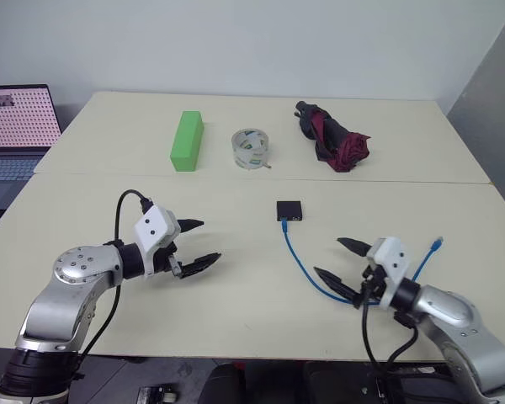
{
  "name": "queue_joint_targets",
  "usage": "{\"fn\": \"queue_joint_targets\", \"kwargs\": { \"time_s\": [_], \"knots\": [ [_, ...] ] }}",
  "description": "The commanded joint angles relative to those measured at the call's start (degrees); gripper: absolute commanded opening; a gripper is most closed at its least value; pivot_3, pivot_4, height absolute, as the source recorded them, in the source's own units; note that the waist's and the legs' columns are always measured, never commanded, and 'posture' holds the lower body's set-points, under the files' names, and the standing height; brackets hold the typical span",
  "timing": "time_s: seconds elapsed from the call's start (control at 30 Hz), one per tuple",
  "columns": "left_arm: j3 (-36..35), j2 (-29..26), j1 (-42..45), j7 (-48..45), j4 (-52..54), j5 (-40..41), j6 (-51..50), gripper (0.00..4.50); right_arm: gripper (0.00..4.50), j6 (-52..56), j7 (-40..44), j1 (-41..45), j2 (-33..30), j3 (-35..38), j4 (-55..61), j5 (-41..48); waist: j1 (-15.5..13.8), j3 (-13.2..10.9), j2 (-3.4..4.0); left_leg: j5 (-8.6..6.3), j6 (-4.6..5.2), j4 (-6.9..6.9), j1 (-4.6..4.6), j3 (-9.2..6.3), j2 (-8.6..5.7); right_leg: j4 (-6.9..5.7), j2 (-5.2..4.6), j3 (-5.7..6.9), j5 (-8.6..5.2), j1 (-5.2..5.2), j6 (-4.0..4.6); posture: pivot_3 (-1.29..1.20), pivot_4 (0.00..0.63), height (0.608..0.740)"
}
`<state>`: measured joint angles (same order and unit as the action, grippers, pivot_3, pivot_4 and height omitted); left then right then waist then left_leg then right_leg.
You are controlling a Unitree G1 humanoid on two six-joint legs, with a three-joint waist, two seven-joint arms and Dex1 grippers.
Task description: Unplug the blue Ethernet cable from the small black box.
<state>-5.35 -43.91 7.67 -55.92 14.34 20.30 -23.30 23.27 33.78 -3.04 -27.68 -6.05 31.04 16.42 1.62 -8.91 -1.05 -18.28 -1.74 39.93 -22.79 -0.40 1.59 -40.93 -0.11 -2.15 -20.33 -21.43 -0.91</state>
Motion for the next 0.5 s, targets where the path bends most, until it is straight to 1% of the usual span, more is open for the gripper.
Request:
{"fn": "queue_joint_targets", "kwargs": {
  "time_s": [0.03,0.17,0.3,0.37,0.47,0.5],
  "knots": [
    [0.5,-1.27,1.26,-1.8,2.24,1.47,-0.48,4.48,4.33,1.52,-5.49,5.23,4.85,-5.49,-3.25,-4.97,-0.01,0.0,-0.01,0.02,-0.04,0.01,0.0,-0.01,0.0,0.0,0.0,0.01,0.0,0.0,0.0,0.0,0.15,0.74],
    [0.92,-1.6,1.99,-3.36,1.98,1.53,-0.3,4.48,4.33,3.97,-12.9,11.44,12.09,-8.93,-10.76,-10.31,-0.01,-0.01,0.01,0.08,-0.14,0.0,-0.01,-0.02,0.0,-0.02,0.01,0.02,0.0,-0.03,0.0,0.0,0.15,0.74],
    [1.66,-1.34,2.89,-3.71,2.47,1.37,-0.4,4.48,4.33,5.07,-16.93,15.35,17.1,-11.88,-17.34,-14.27,0.04,0.0,0.0,0.08,-0.15,-0.01,-0.04,-0.02,-0.01,-0.02,0.0,0.02,0.0,-0.08,0.0,0.0,0.15,0.74],
    [1.96,-0.97,3.59,-3.46,2.7,1.39,-0.61,4.48,4.33,6.52,-20.32,16.99,20.59,-12.09,-21.2,-15.78,0.07,0.0,0.0,0.08,-0.15,-0.01,-0.06,-0.02,0.0,-0.02,0.01,0.02,0.0,-0.1,0.0,0.0,0.15,0.74],
    [2.2,-0.86,3.88,-3.34,2.76,1.45,-0.68,4.48,4.33,6.15,-23.27,18.0,23.48,-11.8,-24.21,-17.5,0.23,0.01,-0.01,0.08,-0.15,-0.02,-0.04,0.0,0.02,-0.07,0.01,0.01,0.0,-0.14,0.0,0.0,0.15,0.74],
    [2.29,-0.82,3.91,-3.32,2.75,1.39,-0.64,4.5,3.98,6.16,-24.31,18.25,24.38,-11.41,-25.05,-17.81,0.24,0.01,-0.01,0.08,-0.15,-0.01,-0.04,0.0,0.01,-0.1,0.01,0.01,0.0,-0.13,0.0,0.0,0.15,0.74]
  ]
}}
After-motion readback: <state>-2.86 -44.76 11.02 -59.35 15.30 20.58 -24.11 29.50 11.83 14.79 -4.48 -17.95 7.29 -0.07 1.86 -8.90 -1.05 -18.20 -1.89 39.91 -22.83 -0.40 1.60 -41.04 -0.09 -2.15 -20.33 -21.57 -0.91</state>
